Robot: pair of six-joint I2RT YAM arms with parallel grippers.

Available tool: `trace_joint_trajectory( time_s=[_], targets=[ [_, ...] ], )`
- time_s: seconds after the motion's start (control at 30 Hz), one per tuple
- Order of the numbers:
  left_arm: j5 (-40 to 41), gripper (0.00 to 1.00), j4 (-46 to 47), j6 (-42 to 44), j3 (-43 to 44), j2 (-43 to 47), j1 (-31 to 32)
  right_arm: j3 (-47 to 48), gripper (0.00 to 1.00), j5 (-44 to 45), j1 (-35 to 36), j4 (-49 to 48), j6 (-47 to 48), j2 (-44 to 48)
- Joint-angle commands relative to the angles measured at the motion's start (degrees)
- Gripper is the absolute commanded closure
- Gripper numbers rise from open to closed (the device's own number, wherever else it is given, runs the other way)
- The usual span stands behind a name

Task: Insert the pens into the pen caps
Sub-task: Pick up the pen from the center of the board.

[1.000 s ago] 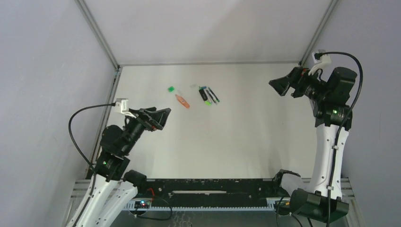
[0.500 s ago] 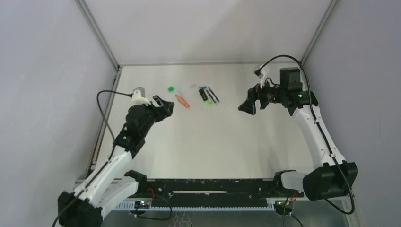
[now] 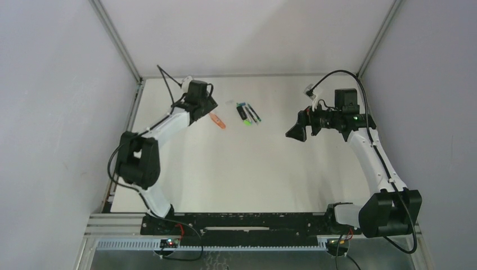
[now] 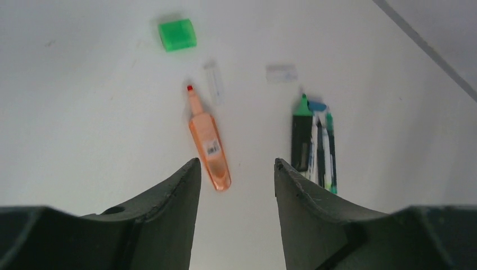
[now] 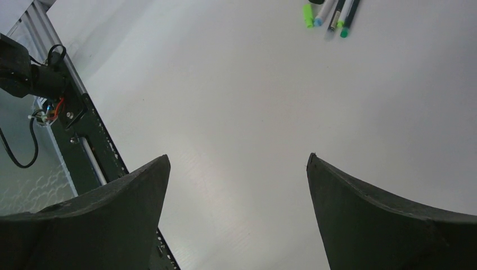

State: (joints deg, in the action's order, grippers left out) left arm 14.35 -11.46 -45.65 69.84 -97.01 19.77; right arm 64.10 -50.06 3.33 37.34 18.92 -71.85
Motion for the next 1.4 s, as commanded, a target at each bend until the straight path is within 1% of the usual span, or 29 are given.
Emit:
trace_joint_trajectory(
  time_s=[0.0,0.07,0.17,0.47,0.7,0.8,1.03,1.27,1.37],
  targets=[
    [6.28,0.44,-12.65,-4.29,13.66,-7.73,0.78,0.00,0.01,0.09,-0.37,-2.67,-0.81,0.70],
    [8.09,0.43,-16.32,-5.01,17.94,-11.19,1.13,0.03,0.01,0.29,-0.13,-2.67,-0.81,0.76],
    [8.10,0.42,-19.14,-5.47,22.16,-15.44,1.24,0.01,0.01,0.67,0.38,-2.72,-0.73,0.67],
    [3.61,0.41,-25.92,-5.63,33.06,-25.91,1.24,-0.01,0.01,1.46,0.36,-2.80,-0.73,0.75],
    [1.89,0.42,-26.73,-6.82,32.60,-27.38,1.25,0.07,0.01,1.64,0.27,-2.81,-0.64,1.10],
    [0.57,0.46,-27.74,-7.75,32.52,-28.06,1.24,0.03,0.01,1.64,0.27,-2.82,-0.64,1.35],
    [-0.87,0.46,-28.28,-8.05,32.01,-29.74,1.24,0.05,0.01,1.22,0.10,-2.72,-0.72,1.97],
    [-1.28,0.46,-30.21,-8.66,33.36,-31.63,1.24,0.08,0.01,0.89,0.09,-2.73,-0.66,2.41],
    [-1.62,0.48,-30.87,-8.77,33.31,-32.15,1.24,0.03,0.01,0.91,0.05,-2.73,-0.71,2.91]
  ],
)
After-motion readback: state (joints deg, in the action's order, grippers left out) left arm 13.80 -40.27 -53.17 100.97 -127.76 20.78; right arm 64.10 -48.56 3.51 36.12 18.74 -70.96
